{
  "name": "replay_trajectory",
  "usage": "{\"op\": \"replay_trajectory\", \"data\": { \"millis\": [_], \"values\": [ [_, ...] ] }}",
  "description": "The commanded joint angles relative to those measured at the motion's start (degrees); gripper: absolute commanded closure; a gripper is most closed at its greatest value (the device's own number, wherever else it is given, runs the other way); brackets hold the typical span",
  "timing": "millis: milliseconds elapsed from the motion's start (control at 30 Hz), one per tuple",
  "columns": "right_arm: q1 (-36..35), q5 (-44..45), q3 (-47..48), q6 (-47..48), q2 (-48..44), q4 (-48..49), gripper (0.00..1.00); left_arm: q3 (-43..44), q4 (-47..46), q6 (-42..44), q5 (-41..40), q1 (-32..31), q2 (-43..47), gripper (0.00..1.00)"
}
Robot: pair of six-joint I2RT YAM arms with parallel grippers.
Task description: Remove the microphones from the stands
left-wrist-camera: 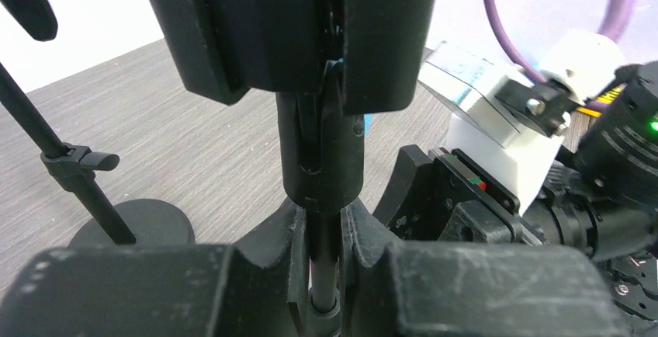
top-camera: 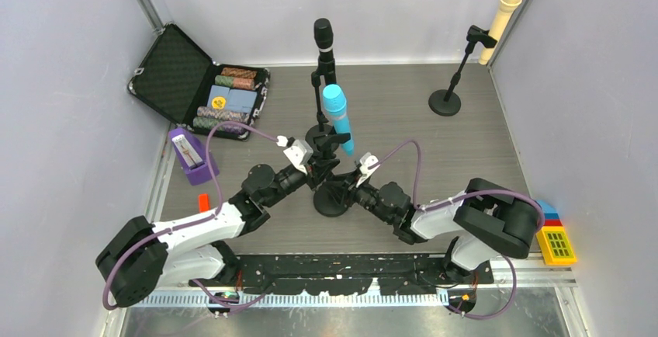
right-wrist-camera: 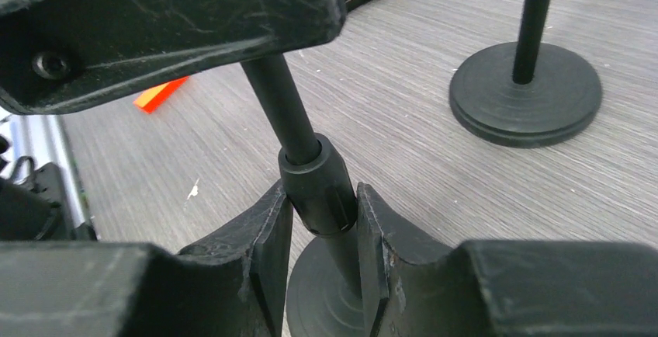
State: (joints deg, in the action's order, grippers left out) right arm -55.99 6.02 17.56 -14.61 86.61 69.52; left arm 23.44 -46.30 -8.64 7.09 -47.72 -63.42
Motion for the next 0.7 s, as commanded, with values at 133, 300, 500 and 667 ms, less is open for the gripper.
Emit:
{"op": "replay_trajectory", "data": {
  "millis": [133,300,500,667],
  "values": [
    [-9.2,36.5,2.9,11.2,3.6,12.9,1.00,0.9,4.8,1.0,-1.8,-2.2,1.5,1.00],
    [-10.1,36.9,3.4,8.9,4.8,12.9,0.91,1.1,6.3,2.0,-2.5,-2.4,1.9,1.00],
    [-9.9,33.3,0.1,5.4,0.4,7.6,0.30,0.7,6.9,3.1,-2.5,-2.4,2.1,1.00],
    [-9.6,30.4,-2.6,0.1,-7.8,-4.1,0.21,0.5,7.1,3.9,-3.0,-2.4,1.8,1.00]
  ]
}}
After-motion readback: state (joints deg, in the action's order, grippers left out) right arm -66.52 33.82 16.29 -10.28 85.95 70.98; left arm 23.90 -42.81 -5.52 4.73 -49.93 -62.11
